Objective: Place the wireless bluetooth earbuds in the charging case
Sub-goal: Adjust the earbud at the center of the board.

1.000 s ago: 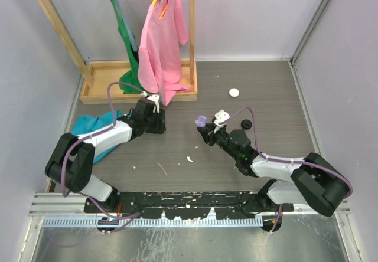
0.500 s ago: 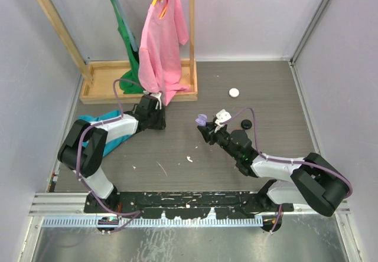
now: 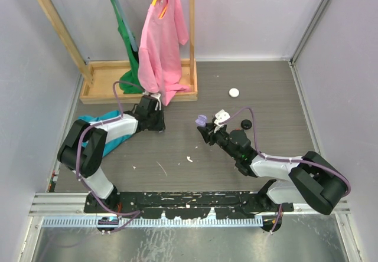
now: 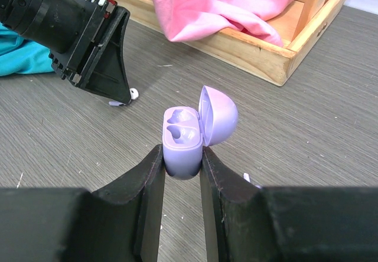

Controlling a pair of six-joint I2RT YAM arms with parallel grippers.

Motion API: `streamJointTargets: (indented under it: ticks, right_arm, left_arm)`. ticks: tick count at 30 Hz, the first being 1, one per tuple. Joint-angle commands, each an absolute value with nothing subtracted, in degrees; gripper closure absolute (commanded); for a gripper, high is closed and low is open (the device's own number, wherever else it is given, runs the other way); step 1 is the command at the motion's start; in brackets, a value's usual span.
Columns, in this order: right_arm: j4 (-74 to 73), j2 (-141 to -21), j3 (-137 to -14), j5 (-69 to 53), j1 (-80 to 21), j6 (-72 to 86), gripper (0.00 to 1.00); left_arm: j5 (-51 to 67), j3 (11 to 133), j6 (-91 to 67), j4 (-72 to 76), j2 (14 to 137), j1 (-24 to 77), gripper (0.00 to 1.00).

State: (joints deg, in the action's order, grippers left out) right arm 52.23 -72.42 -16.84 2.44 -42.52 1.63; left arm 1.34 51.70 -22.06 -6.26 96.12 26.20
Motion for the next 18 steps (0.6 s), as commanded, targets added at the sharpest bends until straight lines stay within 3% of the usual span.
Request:
streamJointTargets:
  ticks: [1, 9, 18]
  right_arm:
    - [55.4, -72.7, -17.9, 2.5, -42.2, 1.3, 0.99]
    - [54.9, -73.2, -18.3, 2.3, -42.3, 1.3, 0.99]
    - [53.6, -73.9, -19.3, 1.9, -42.3, 1.5, 0.99]
  left_arm:
    - [1.6, 50.8, -23.0, -9.0, 94.3, 27.0, 0.75]
    - [-1.5, 53.3, -22.7, -13.3, 96.5, 29.7, 0.84]
    - [-4.9, 55.4, -22.2, -18.2, 97.8, 33.0, 0.8]
